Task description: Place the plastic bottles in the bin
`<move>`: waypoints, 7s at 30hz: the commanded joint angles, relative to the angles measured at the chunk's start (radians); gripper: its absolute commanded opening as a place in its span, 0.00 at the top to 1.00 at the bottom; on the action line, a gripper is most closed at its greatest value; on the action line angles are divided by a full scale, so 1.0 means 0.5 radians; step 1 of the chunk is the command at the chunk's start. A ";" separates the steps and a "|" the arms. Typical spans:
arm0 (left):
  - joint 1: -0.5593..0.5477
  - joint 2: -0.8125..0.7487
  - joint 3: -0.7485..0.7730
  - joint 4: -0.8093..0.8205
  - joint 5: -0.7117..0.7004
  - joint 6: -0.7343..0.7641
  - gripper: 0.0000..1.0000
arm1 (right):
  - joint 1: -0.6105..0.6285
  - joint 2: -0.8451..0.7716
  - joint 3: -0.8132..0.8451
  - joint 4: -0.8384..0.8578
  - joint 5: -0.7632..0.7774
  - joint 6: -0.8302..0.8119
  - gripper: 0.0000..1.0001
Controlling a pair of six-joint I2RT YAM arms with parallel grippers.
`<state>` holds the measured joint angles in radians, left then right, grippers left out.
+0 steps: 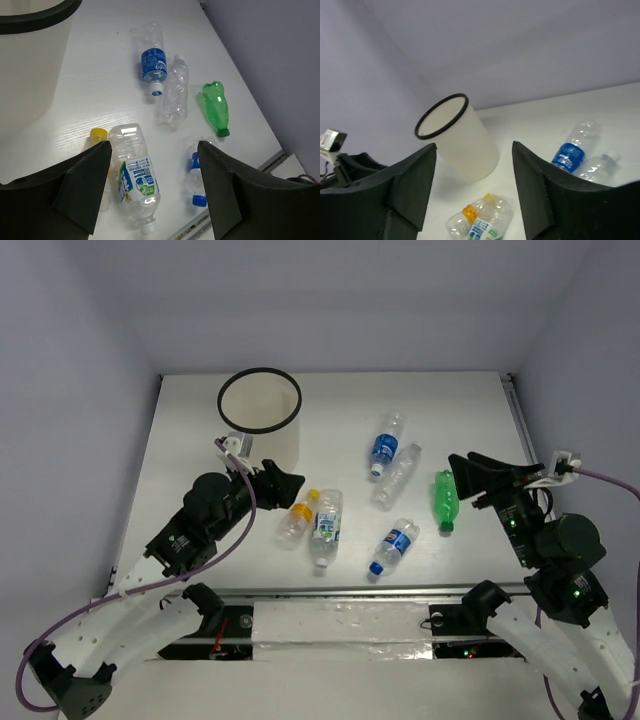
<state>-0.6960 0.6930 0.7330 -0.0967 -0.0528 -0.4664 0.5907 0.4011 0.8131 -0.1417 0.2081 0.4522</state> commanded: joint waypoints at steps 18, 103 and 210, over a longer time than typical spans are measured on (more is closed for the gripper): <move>-0.360 0.682 -0.104 0.442 -0.413 -0.101 1.00 | 0.015 0.176 -0.141 -0.091 -0.011 0.013 1.00; 0.775 1.590 1.127 1.595 -0.735 0.850 0.73 | 0.015 0.397 -0.497 0.158 -0.235 0.188 0.85; -0.930 0.593 -0.791 1.519 -0.164 -0.074 0.69 | 0.214 3.498 3.291 0.032 -0.674 -0.165 0.53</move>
<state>-1.1572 0.9863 0.3019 0.6022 -0.1009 -0.5060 0.6693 2.0987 2.3783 -0.2535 -0.0605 0.3904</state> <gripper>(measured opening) 0.316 0.607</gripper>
